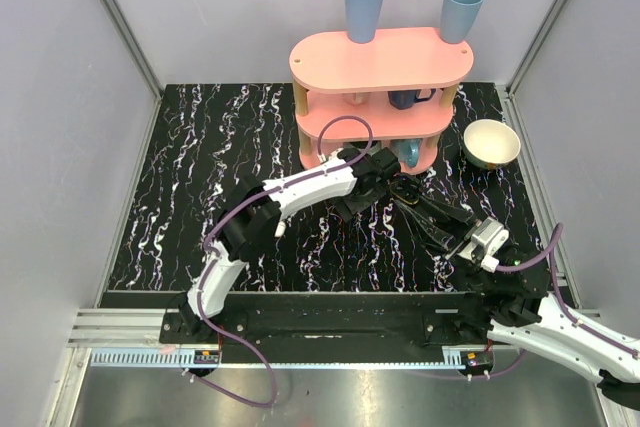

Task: Insert the wireless bluetooth earbuds into the charging case
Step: Pick up the right earbud from the center of the board.

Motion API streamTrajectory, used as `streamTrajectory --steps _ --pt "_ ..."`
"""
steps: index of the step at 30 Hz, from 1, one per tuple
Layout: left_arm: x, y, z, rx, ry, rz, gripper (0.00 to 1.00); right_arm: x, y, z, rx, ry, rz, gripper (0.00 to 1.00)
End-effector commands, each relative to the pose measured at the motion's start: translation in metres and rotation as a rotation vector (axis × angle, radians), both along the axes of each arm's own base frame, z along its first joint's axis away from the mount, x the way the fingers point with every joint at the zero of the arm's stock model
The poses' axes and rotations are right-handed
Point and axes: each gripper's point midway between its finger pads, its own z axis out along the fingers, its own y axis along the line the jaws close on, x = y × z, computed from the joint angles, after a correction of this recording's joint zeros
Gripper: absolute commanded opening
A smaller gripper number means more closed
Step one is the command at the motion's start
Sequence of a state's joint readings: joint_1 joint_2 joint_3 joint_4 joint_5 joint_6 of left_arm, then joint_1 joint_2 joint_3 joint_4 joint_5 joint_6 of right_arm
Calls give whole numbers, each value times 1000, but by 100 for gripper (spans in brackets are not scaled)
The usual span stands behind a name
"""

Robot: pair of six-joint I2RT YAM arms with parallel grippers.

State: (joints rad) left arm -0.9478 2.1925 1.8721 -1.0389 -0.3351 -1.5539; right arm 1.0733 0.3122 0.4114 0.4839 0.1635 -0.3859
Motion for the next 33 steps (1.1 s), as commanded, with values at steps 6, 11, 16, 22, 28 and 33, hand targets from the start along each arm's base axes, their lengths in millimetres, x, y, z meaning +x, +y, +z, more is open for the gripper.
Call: streamTrajectory --steps 6,11,16,22,28,33 --pt "-11 -22 -2 -63 60 2 68 -5 -3 12 49 -29 18 0" --pt "-16 -30 -7 -74 80 -1 65 -7 -5 13 50 -32 18 0" --pt "-15 -28 -8 -72 75 18 60 -7 -7 13 48 -33 15 0" --pt "-14 -26 -12 -68 78 41 56 -9 -7 14 49 -38 19 0" --pt "-8 -17 -18 -55 78 61 56 -10 -9 14 49 -41 20 0" --pt "-6 -10 -23 -45 82 81 57 -9 -8 14 44 -39 16 0"
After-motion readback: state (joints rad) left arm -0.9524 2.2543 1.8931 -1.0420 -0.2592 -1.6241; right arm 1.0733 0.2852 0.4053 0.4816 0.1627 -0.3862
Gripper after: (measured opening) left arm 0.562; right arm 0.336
